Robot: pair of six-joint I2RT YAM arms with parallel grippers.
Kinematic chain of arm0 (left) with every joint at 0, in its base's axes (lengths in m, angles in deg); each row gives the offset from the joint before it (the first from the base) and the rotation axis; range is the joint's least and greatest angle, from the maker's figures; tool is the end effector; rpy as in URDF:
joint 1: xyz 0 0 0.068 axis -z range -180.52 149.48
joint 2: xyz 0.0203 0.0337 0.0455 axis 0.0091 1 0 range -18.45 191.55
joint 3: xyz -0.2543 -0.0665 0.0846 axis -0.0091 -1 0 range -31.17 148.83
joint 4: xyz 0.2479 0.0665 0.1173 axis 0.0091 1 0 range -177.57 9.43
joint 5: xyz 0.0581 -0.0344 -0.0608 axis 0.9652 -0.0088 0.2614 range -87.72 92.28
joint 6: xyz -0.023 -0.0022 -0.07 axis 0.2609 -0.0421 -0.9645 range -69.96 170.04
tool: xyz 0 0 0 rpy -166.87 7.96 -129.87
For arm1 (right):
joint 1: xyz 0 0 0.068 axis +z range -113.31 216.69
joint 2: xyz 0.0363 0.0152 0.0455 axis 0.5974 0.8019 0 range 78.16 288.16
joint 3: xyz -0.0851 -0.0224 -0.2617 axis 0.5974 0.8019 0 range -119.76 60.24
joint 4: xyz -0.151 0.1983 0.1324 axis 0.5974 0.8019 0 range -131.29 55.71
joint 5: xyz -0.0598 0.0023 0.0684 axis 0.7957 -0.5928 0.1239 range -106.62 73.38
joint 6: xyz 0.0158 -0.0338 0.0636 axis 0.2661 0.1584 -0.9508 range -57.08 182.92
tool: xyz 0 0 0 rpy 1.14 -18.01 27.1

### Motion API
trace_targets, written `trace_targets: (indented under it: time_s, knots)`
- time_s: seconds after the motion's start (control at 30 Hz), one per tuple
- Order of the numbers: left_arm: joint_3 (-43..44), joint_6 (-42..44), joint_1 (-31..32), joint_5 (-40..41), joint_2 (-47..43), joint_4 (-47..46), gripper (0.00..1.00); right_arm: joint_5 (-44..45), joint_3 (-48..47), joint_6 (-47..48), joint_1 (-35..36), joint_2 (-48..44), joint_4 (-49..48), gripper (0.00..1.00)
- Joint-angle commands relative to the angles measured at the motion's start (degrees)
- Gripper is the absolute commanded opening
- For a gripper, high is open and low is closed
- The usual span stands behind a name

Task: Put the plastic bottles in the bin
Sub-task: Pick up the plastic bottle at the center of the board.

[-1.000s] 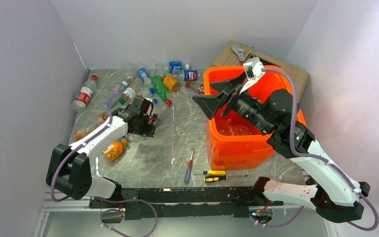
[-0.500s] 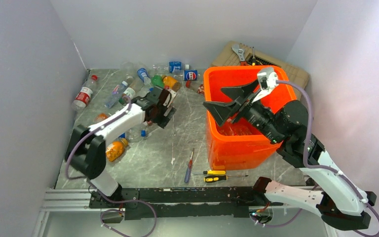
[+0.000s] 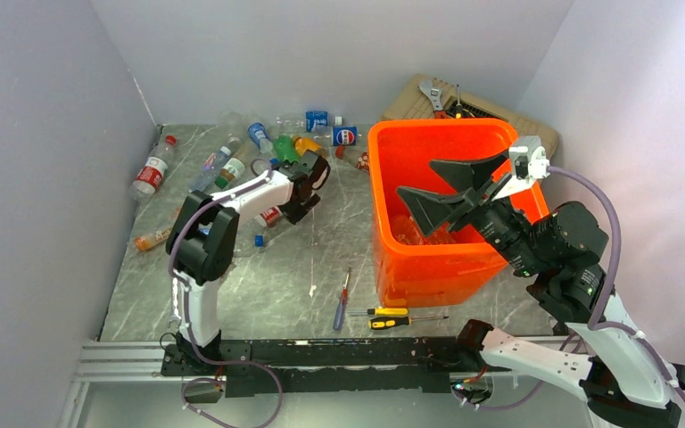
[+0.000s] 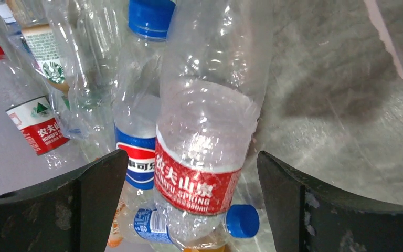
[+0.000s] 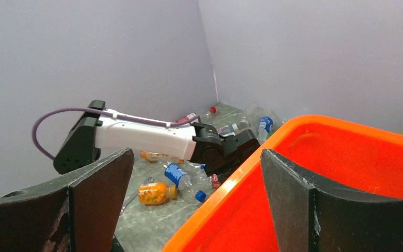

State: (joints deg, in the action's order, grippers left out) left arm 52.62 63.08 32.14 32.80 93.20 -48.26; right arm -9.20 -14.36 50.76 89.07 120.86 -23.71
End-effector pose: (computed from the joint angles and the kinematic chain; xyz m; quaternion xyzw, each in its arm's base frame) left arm 0.3806 -0.2068 0.1732 0.3192 0.8916 0.2217 0.2321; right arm 0.0975 0.1135 0.5203 -0.1624 0.5924 0.3873 0.6876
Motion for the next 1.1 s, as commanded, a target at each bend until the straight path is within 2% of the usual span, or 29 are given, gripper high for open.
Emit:
trace_targets:
  time_s: [0.0, 0.27, 0.57, 0.73, 0.83, 1.07]
  knots:
    - [2.90, 2.61, -0.06, 2.70, 3.86, 1.43, 0.97, 1.37, -0.18, 1.53, 0.29, -0.51, 0.51, 0.96]
    - [3.93, 2.35, -0.36, -0.17, 7.53, 2.65, 0.92, 1.16, 0.19, 0.84, 0.27, -0.04, 0.99, 0.96]
    - [3.58, 0.02, -0.37, 1.14, 8.79, 1.46, 0.72, 1.61, -0.93, 0.56, 0.27, -0.07, 1.88, 0.96]
    - [2.19, -1.08, -0.41, 1.35, 4.41, 0.13, 0.52, 1.44, -1.53, 0.35, 0.27, 0.44, 1.88, 0.96]
    - [2.11, -1.82, -0.12, 2.27, 1.60, 0.51, 0.44, 1.03, -2.41, 0.15, 0.27, 1.15, 1.98, 0.96]
    - [2.08, -5.35, 0.29, 0.83, -13.32, -0.30, 0.42, -0.28, -7.26, -0.41, 0.27, 4.38, 3.11, 0.96]
